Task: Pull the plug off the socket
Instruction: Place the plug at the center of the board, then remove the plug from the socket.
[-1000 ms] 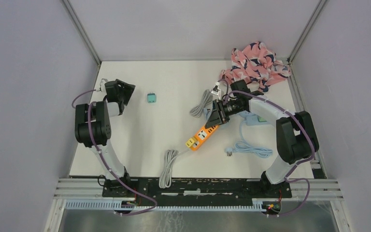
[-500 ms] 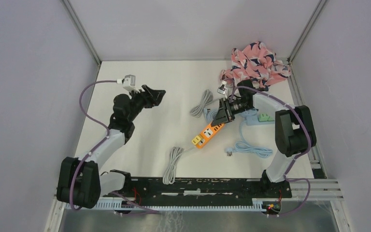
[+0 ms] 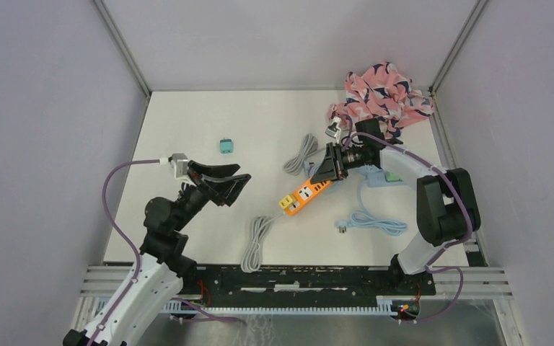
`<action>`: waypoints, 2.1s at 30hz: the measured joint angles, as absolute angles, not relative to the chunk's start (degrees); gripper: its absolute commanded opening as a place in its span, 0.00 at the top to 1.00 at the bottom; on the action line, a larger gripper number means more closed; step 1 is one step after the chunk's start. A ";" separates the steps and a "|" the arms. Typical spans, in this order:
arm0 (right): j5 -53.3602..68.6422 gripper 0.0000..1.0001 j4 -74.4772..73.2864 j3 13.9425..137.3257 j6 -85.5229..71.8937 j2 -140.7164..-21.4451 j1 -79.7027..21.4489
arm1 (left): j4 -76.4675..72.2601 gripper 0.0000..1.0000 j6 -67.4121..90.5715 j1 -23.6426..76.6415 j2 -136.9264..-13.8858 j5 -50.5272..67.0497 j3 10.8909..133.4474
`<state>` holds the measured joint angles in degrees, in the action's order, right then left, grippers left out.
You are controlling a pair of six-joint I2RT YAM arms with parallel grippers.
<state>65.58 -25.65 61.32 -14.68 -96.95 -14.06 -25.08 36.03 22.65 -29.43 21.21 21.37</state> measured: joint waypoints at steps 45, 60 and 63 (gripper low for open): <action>64.23 1.00 -8.05 55.55 -34.22 -95.55 -16.75 | -13.15 0.04 18.94 43.38 -42.92 13.30 29.71; 65.63 1.00 -10.83 56.77 -33.30 -95.85 -15.11 | 7.68 0.32 9.30 54.22 -59.24 -1.78 41.41; 65.63 1.00 -11.16 56.77 -33.15 -95.85 -14.83 | 9.23 0.34 8.60 55.59 -61.82 -4.84 43.62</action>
<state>65.63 -11.16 56.77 -33.15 -95.85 -14.83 9.23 8.60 55.59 -61.82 -4.84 43.62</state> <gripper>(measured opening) 0.410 0.679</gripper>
